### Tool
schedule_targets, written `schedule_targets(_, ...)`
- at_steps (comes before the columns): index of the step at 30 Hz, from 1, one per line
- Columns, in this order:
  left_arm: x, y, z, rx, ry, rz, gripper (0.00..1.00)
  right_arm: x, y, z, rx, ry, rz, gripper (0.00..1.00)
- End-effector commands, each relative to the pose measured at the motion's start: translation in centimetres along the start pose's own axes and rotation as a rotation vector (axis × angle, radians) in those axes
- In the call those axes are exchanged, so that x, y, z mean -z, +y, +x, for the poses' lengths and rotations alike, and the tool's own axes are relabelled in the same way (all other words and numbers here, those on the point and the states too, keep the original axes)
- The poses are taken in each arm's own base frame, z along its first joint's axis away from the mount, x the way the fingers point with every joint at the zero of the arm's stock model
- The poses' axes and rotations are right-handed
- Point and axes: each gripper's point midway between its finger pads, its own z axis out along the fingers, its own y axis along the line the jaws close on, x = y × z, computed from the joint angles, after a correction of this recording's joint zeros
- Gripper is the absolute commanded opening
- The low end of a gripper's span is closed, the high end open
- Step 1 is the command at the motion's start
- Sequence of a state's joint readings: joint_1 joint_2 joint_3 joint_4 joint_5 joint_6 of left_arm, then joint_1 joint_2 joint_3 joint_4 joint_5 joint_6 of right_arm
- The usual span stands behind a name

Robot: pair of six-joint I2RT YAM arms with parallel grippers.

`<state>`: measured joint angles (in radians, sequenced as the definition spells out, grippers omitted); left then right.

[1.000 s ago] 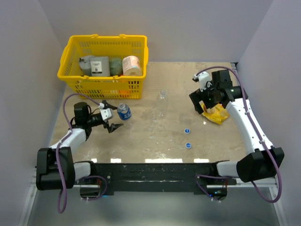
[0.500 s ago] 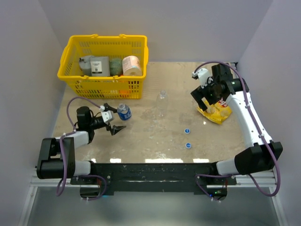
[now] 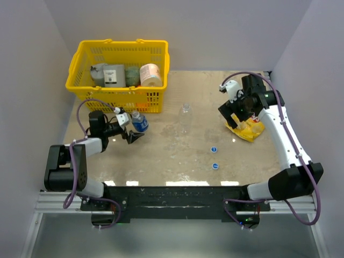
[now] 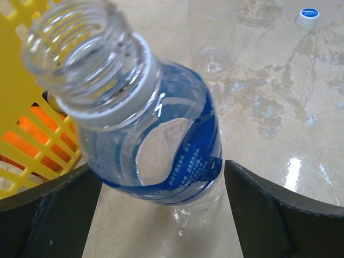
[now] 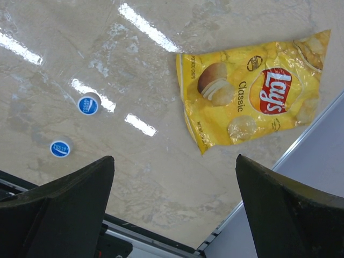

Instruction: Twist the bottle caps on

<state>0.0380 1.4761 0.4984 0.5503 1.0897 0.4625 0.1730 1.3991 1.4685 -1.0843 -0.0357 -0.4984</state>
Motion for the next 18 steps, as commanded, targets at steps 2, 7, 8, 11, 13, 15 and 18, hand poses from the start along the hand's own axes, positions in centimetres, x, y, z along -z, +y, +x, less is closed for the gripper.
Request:
schedule_targets(2,-0.1,-1.5,-0.1,-0.057,-0.011,0.101,0.98,0.3,0.5,0.6,0.018,-0.001,-0.006,0.99)
schedule_targets(7,-0.4,-1.1,0.4,-0.048,-0.002,0.099,0.99,-0.5,0.3,0.2,0.018,0.004,-0.015,0.99)
schedule_targets(8,-0.5,-1.2,0.5,-0.041,0.003,0.104,1.0,-0.6,0.3,0.1,0.018,0.005,-0.017,0.99)
schedule_targets(11,-0.6,-1.0,0.2,-0.031,0.004,0.11,1.0,-0.9,0.2,0.0,0.018,0.01,-0.024,0.99)
schedule_targets(13,-0.6,-0.6,-0.4,-0.027,0.003,0.104,1.0,-1.1,0.4,-0.1,0.019,0.01,-0.031,0.99)
schedule_targets(15,-0.5,-0.2,-0.8,-0.024,0.0,0.087,0.97,-1.3,0.5,0.1,0.017,0.013,-0.038,0.99)
schedule_targets(18,-0.5,0.0,-1.3,-0.024,-0.004,0.09,0.92,-1.5,0.7,0.2,0.019,0.006,-0.041,0.99)
